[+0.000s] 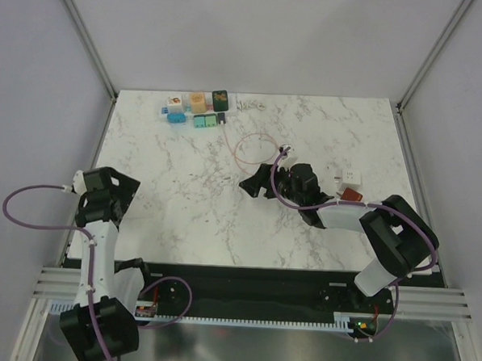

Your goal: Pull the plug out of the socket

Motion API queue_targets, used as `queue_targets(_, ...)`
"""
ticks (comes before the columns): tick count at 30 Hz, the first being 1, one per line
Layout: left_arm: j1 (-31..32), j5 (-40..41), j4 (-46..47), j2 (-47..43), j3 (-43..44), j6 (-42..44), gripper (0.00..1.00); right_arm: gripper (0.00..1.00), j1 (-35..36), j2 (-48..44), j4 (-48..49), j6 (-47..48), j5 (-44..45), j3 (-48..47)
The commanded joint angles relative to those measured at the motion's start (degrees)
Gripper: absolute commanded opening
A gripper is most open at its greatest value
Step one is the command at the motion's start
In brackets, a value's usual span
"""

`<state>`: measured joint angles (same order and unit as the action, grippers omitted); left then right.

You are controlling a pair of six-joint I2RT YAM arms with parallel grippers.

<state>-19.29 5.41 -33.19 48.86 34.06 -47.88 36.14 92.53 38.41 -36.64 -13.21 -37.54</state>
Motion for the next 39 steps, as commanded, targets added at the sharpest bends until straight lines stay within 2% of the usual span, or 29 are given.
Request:
queue_targets(1,-0.3,-1.6,-6.1,-5.1,5.5,0.3,1.0,0.98,-0.1,-0.1,2.1,0.1,1.2,-0.1)
queue_targets(7,0.2,-16.2,-6.4,-13.3,7.0,-1.1,0.99,0.98,-0.2,1.5,3.9,-2.3,1.2,1.6)
queue_targets(11,4.5,-19.7,-5.2,-13.9,10.4,0.0,0.94,0.98,-0.3,3.1,3.4,-4.0,2.0,0.4)
queue_targets(16,5.6,-24.9,-0.9,-12.0,12.3,3.3,0.89,0.98,-0.5,3.7,-9.7,-7.2,4.9,-6.2)
queue_targets(20,6.1,-29.0,2.2,-10.6,13.9,4.6,0.84,0.98,-0.6,4.8,-21.4,-6.2,10.1,-16.6)
queue_targets(23,6.9,-29.0,5.8,-11.2,13.8,5.1,0.8,0.98,-1.8,9.4,-25.3,-7.1,11.1,-25.0)
queue_targets(24,7.3,-28.9,8.4,-11.2,13.3,5.0,0.76,0.98,-2.4,10.9,-26.0,-7.3,12.8,-27.3)
queue_targets(27,8.2,-27.7,12.3,-9.9,11.7,4.1,0.71,0.98,-3.4,17.9,-30.7,-7.2,19.3,-37.5)
queue_targets(30,9.7,-24.2,18.9,-9.0,8.6,3.5,0.7,0.98,-5.0,25.0,-31.8,-5.4,25.1,-46.9)
queue_targets(31,9.8,-23.4,23.6,-8.3,7.7,3.2,0.7,0.98,-5.4,27.1,-32.3,-4.7,27.1,-52.2)
queue_targets(34,10.3,-20.8,30.0,-5.2,5.1,1.7,0.67,0.98,-7.7,36.4,-34.2,-1.9,28.4,-62.5)
queue_targets(39,12.1,-14.0,44.6,-1.9,2.5,-0.2,0.64,0.97,-13.2,44.6,-34.5,-2.4,29.4,-73.1)
